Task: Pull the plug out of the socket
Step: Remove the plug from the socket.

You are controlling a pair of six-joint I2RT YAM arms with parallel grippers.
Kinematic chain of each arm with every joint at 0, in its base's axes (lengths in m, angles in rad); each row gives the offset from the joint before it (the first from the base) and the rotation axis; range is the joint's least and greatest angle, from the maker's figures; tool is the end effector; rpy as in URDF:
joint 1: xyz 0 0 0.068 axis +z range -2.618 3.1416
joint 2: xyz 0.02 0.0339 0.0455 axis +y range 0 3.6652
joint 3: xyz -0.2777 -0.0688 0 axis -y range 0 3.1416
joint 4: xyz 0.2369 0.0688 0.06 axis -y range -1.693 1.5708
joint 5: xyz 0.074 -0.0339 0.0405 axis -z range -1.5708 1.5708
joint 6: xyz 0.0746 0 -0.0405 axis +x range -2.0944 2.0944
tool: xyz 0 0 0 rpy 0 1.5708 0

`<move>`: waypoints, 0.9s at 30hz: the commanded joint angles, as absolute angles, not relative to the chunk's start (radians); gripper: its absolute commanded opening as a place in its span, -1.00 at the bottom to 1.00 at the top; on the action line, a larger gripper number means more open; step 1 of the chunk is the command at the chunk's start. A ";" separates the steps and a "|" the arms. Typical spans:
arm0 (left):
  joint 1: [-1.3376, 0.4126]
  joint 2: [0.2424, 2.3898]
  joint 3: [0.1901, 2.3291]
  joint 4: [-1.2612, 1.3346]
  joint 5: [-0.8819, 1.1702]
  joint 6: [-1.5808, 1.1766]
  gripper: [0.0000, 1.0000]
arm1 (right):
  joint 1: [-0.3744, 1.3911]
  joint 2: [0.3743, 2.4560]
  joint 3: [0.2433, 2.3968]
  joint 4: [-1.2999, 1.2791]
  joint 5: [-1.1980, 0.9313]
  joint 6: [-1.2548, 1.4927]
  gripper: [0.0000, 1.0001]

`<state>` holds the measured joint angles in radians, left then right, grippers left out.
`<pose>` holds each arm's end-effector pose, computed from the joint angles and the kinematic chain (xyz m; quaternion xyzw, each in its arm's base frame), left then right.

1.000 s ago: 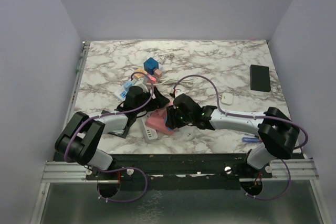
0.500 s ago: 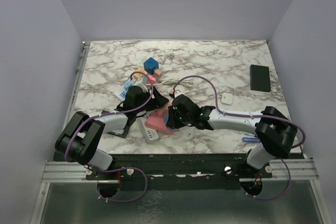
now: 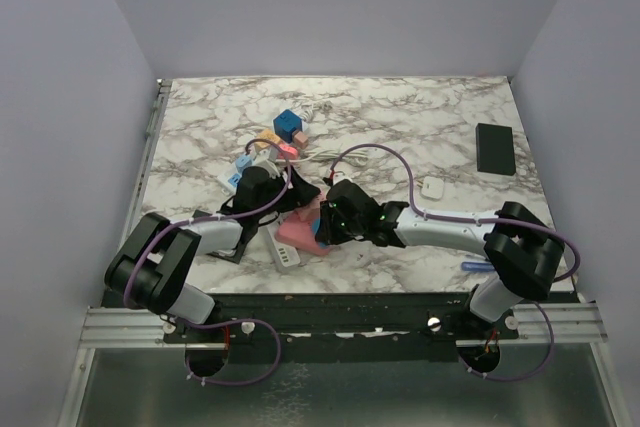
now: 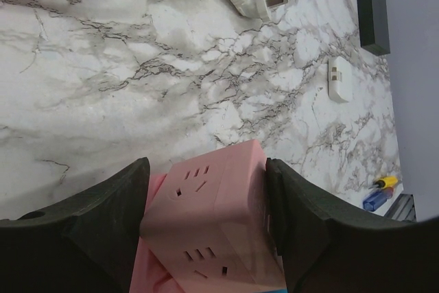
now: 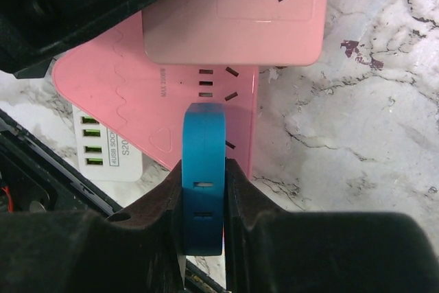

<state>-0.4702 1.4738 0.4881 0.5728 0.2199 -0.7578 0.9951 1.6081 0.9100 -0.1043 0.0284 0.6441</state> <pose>0.2676 -0.1542 0.1666 -0.0598 0.8320 -0.3884 0.3916 0.1943 0.2955 0.1779 -0.1566 0.9137 0.2649 0.2654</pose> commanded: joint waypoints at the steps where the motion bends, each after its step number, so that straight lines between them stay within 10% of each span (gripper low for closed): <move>1: -0.469 1.473 0.440 0.576 0.225 -0.737 -0.27 | 1.003 1.643 0.913 -0.102 0.023 0.677 -0.99; 27: -0.469 1.423 0.371 0.630 0.223 -0.694 -0.40 | 0.880 1.671 0.826 0.032 -0.225 0.704 -0.99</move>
<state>-0.4637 1.4269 0.4011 0.6651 0.1978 -0.7464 0.8879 1.6238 0.8425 0.0311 -0.2161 0.7074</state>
